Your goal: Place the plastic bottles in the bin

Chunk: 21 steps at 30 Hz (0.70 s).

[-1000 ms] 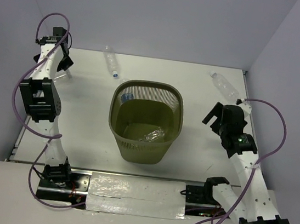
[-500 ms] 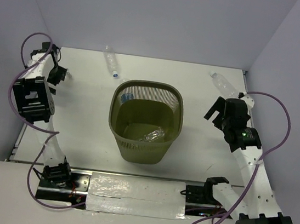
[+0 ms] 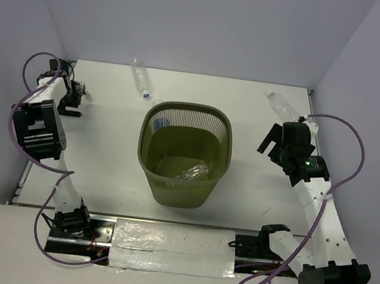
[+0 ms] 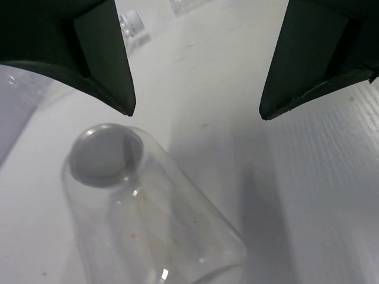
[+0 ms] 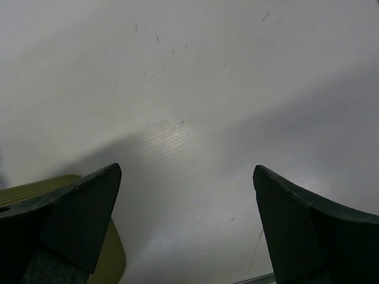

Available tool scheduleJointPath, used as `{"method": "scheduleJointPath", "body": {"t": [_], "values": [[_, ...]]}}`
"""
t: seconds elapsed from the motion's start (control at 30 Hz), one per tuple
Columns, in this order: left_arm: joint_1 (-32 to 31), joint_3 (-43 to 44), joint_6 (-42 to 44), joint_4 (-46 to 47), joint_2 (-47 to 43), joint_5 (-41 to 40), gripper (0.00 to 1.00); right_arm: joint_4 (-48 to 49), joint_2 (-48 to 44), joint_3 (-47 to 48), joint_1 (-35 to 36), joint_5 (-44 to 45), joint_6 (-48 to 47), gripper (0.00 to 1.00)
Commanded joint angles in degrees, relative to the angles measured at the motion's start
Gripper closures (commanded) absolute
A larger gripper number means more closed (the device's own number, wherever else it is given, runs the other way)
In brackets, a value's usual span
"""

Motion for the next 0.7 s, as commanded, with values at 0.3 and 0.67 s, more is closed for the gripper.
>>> {"method": "scheduleJointPath", "body": {"t": [0.3,0.67], "values": [[0.14,-1.65,-7.72,4.73,-10.68,-2.6,0.01,-1.06,3.71,4.85,1.33,-0.93,-1.73,0.0],[-0.3,1.25,-18.01,2.53,-7.69,-11.83,0.01,-2.91,7.04,7.67,2.03,-2.25,-3.31,0.0]]}}
